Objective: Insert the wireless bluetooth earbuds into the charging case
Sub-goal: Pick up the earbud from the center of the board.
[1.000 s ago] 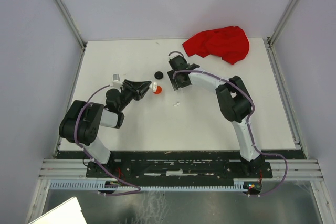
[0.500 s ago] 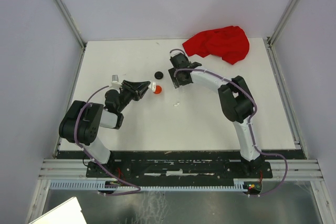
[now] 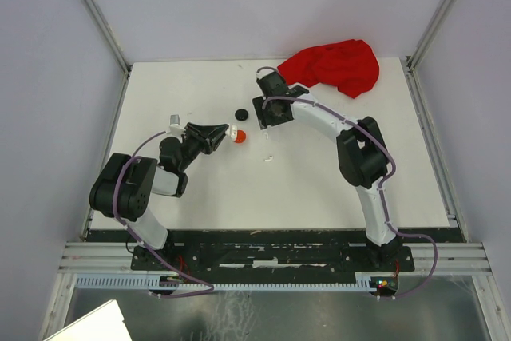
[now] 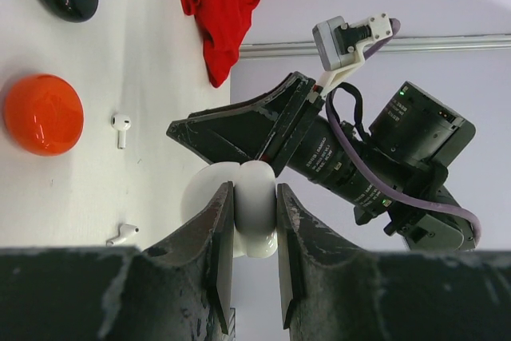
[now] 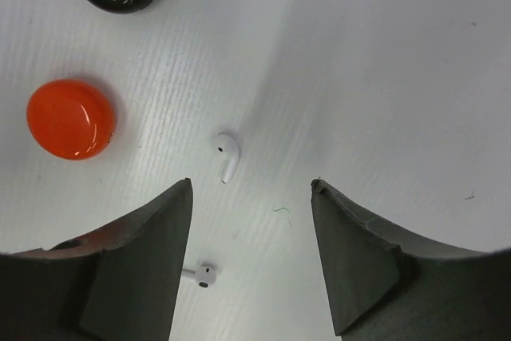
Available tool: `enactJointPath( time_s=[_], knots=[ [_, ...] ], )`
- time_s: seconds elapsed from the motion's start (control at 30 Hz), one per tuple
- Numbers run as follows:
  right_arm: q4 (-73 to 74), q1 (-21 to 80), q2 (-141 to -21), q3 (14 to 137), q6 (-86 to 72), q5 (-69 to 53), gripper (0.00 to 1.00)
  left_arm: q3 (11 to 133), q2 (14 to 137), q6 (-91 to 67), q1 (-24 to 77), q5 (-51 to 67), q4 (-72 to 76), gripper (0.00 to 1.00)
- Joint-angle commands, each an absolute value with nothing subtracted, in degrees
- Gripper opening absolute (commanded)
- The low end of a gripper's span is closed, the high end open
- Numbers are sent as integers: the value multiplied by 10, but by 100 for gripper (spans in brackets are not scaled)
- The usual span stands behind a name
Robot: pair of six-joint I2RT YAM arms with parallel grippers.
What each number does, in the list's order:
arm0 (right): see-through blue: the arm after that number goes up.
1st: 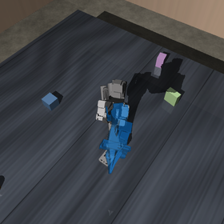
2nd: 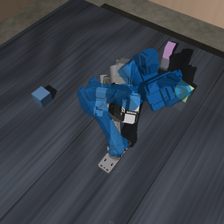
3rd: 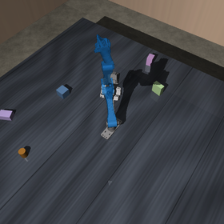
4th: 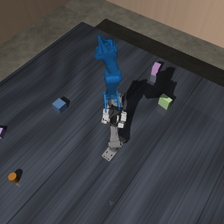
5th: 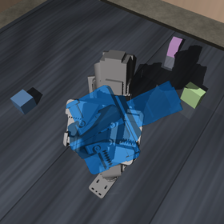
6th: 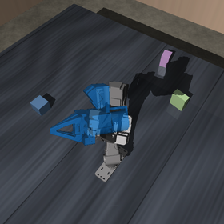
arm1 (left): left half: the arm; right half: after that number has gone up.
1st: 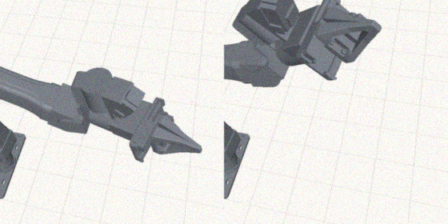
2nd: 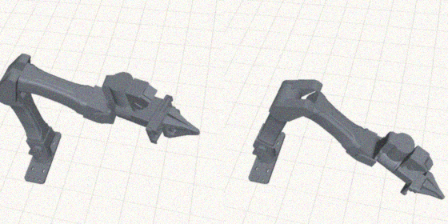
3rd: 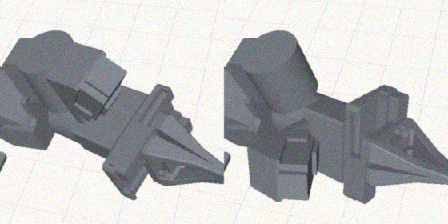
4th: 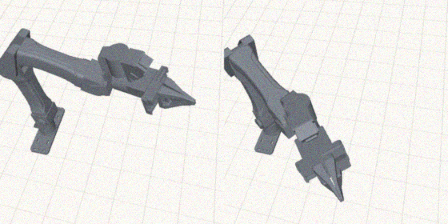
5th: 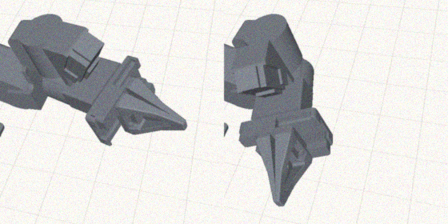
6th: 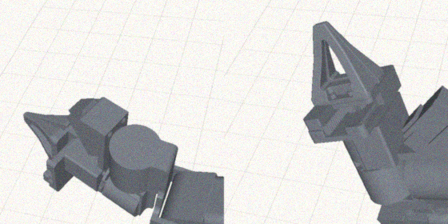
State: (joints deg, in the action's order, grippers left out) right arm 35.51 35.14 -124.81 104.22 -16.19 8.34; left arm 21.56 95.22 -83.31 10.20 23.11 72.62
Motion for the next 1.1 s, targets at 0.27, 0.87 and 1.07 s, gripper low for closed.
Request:
enactJointPath(
  time_s=[0.27, 0.87, 1.07],
  knots=[
    [400, 360, -1310, 1129, -204, 51, 64, 214, 943, -846, 99, 245, 767, 3],
    [442, 362, -1367, 1194, -211, 47, 57, 221, 954, -851, 99, 250, 774, 3],
    [450, 361, -1376, 1203, -209, 47, 54, 219, 956, -852, 99, 250, 777, 3]
  ],
)
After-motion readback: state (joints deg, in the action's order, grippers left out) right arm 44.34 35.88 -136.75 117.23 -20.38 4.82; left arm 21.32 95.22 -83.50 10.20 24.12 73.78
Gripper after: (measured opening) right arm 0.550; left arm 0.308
